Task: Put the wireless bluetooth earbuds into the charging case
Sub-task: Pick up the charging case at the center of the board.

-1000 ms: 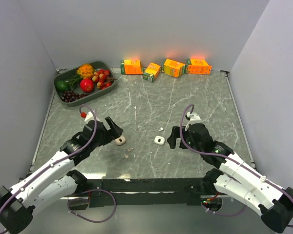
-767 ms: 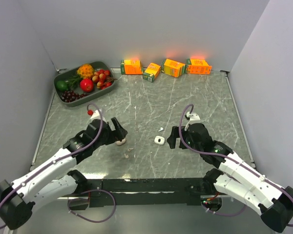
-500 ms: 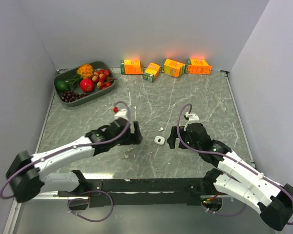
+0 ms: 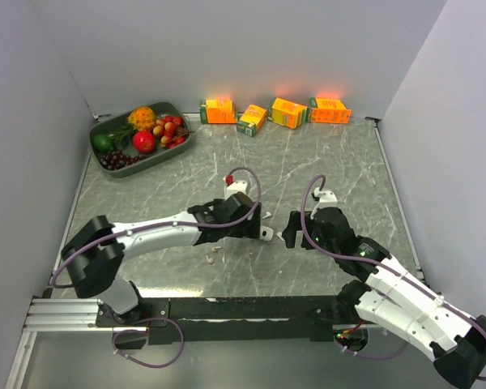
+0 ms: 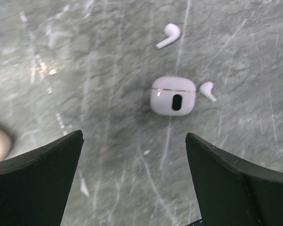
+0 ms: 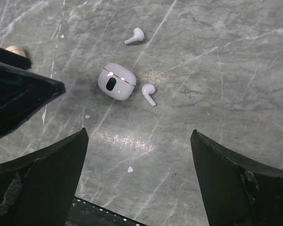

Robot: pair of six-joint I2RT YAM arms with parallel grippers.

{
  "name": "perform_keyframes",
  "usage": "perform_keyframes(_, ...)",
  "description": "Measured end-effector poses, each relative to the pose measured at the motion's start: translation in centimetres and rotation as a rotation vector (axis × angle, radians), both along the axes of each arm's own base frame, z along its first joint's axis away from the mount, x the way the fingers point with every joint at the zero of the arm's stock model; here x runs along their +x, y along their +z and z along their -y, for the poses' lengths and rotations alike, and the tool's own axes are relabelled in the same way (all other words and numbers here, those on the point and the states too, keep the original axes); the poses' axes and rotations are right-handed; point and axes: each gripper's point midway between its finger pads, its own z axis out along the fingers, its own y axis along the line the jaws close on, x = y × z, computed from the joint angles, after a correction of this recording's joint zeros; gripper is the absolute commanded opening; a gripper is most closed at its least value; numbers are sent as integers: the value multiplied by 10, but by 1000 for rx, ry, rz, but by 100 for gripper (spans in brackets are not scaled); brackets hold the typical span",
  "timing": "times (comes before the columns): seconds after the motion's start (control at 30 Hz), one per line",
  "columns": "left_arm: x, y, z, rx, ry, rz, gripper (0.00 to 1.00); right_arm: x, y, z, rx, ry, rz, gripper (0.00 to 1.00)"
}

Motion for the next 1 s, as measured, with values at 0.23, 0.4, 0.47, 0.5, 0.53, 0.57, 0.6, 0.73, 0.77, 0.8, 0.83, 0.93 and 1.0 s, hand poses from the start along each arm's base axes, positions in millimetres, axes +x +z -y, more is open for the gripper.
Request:
perform_keyframes(0.23,4,-20,35,35,-41,-23,88,-1,-1,4,-14,-12,-1,97)
perform_keyframes(0.4,5,-32,49,63,-64,-34,89,-3,1,5,-5,-14,3,97)
perform_keyframes(0.47,5,-33,55,69,-76,-28,90,-3,2,5,-1,-15,3,97)
perform_keyframes(0.5,5,-33,59,72,-84,-26,90,-4,2,5,1,-15,4,97)
perform_keyframes(0.53,5,-34,61,73,-89,-25,92,-4,2,6,4,-16,4,97)
perform_keyframes(0.57,4,-36,63,77,-96,-25,93,-4,3,6,5,-16,4,97)
perform_keyframes(0.6,4,-37,65,82,-99,-27,96,-5,3,6,5,-16,4,97)
perform_keyframes(0.73,3,-48,66,112,-112,-36,99,-7,5,8,9,-17,9,97)
perform_keyframes(0.77,3,-51,66,121,-114,-39,99,-8,6,9,11,-17,12,97)
perform_keyframes(0.8,3,-54,65,130,-116,-42,95,-8,7,9,13,-17,15,97)
perform_keyframes(0.83,2,-56,64,138,-117,-46,93,-9,7,9,15,-17,17,97)
perform_keyframes(0.93,2,-59,61,159,-119,-49,87,-9,9,10,18,-17,21,97)
perform_keyframes(1.0,4,-58,63,166,-121,-46,83,-9,9,10,19,-17,22,97)
